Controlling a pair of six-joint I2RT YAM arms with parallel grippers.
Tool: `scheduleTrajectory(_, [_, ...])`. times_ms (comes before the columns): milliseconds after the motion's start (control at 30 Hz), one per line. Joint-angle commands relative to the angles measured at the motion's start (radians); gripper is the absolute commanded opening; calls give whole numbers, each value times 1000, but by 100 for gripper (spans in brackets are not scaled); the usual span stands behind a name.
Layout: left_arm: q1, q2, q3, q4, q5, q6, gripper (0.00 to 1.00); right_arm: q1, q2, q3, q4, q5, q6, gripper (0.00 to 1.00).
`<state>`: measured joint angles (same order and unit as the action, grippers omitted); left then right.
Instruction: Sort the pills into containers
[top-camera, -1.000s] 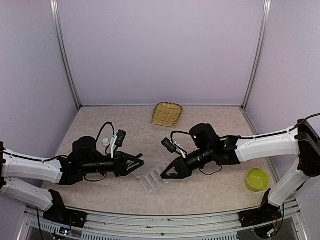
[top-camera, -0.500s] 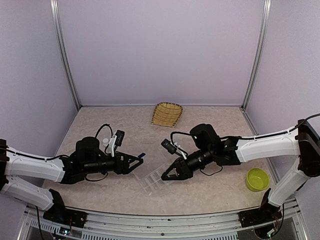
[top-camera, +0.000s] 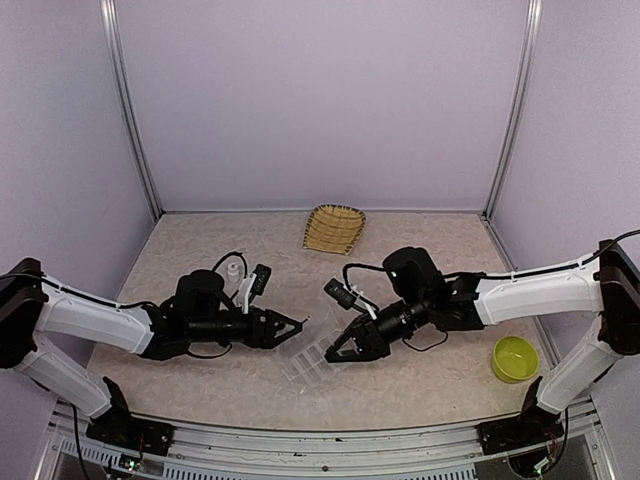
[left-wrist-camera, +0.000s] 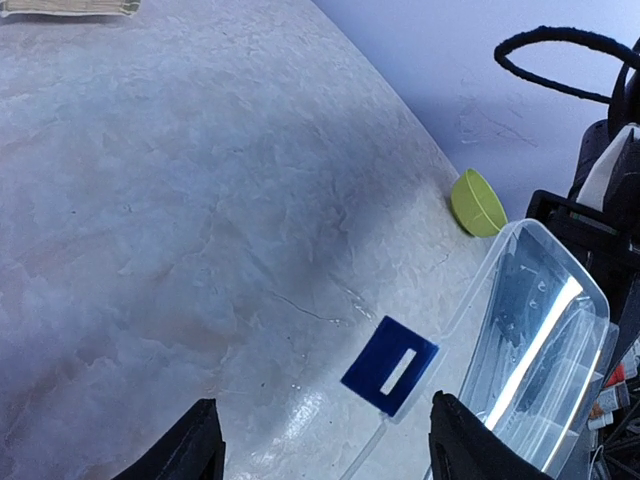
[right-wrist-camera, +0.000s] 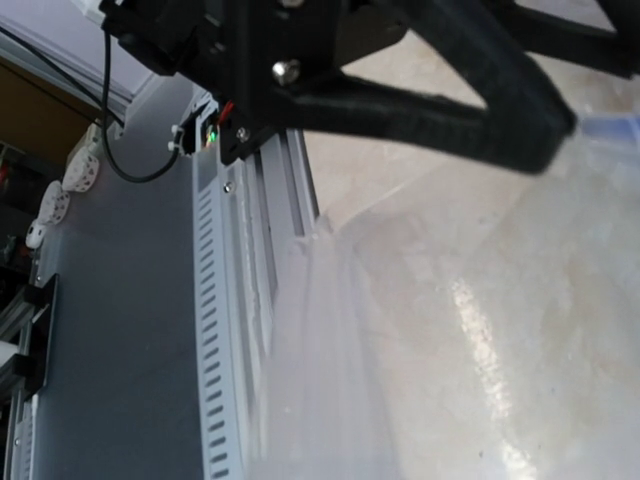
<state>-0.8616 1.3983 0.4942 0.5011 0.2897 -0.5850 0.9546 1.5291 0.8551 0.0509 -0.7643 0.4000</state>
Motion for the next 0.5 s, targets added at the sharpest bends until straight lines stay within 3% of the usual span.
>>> scheduleTrajectory(0, [-29,62,51,-19,79,29,68,9,-30,6,29,-32,-41,14])
scheduleTrajectory(467, [-59,134,116,-72,136,64,66,9,-34,27,6,-34,-57,14])
